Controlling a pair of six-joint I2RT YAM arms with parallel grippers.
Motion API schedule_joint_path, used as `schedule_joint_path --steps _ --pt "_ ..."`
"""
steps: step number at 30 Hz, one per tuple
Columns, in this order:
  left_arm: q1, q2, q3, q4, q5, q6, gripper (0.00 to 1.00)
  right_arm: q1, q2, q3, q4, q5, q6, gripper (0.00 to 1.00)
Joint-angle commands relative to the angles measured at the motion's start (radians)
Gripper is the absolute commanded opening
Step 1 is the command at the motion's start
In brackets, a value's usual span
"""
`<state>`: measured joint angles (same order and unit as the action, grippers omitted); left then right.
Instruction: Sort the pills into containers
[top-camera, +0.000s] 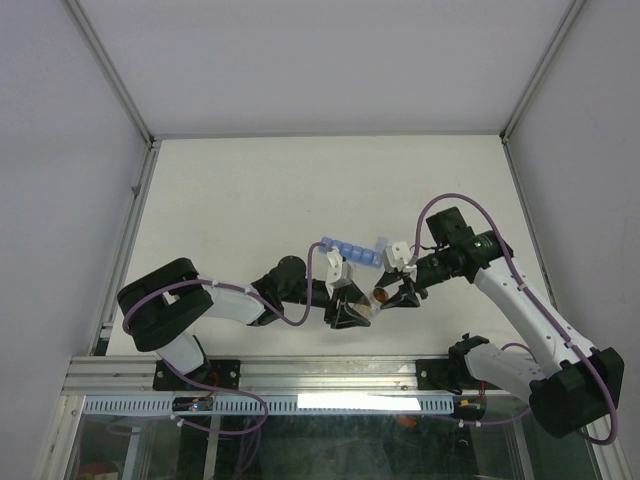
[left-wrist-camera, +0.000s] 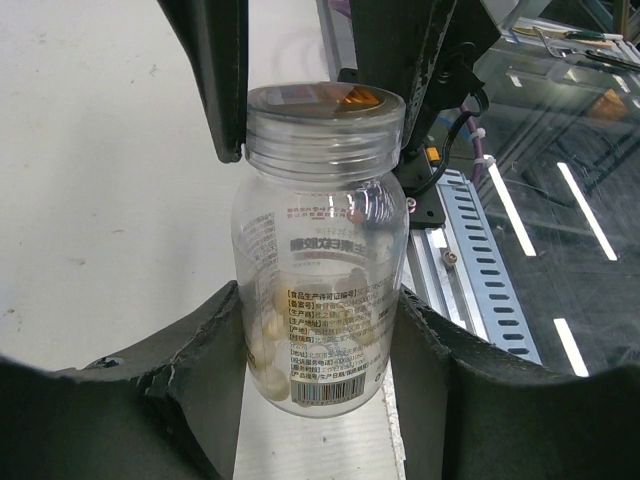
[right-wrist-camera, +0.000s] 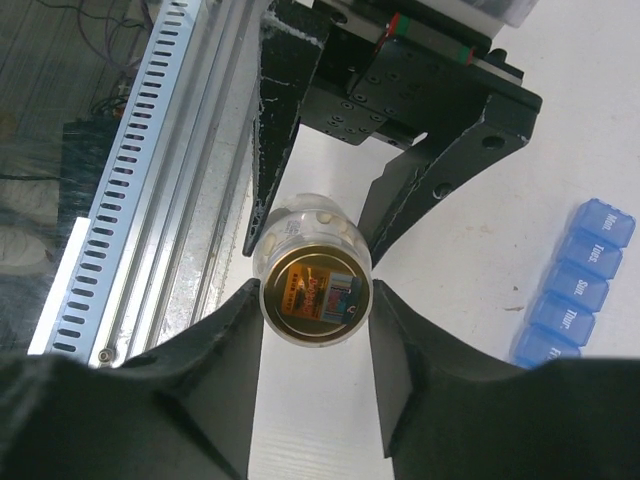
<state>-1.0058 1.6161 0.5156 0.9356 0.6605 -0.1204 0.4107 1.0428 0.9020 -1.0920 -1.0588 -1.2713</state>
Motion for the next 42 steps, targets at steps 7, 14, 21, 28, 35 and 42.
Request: schedule_joint_path --steps 7,14,21,28,35,42 --pt "-0.033 -0.034 0.009 0.14 -0.418 0.125 0.05 0.01 0.114 0.09 0.198 0.206 0.578 0.23" --pt "-0.051 0.069 0.049 0.228 -0.739 0.149 0.05 -0.017 0.27 0.166 0.24 0.354 0.808 0.21" --pt "-0.05 0.12 -0.051 0.412 -0.567 0.113 0.07 -0.14 0.203 0.24 0.128 0.11 0.631 0.9" --pt "-0.043 0.056 -0.101 0.415 -0.41 0.066 0.07 -0.171 0.15 0.248 -0.061 -0.006 0.258 0.93" --pt "0.023 0.027 -0.087 0.352 -0.04 -0.048 0.08 -0.055 0.142 0.238 -0.201 -0.062 -0.258 0.99" --pt "0.056 0.031 -0.062 0.295 0.063 -0.102 0.07 -0.02 0.172 0.235 -0.22 -0.103 -0.267 0.91"
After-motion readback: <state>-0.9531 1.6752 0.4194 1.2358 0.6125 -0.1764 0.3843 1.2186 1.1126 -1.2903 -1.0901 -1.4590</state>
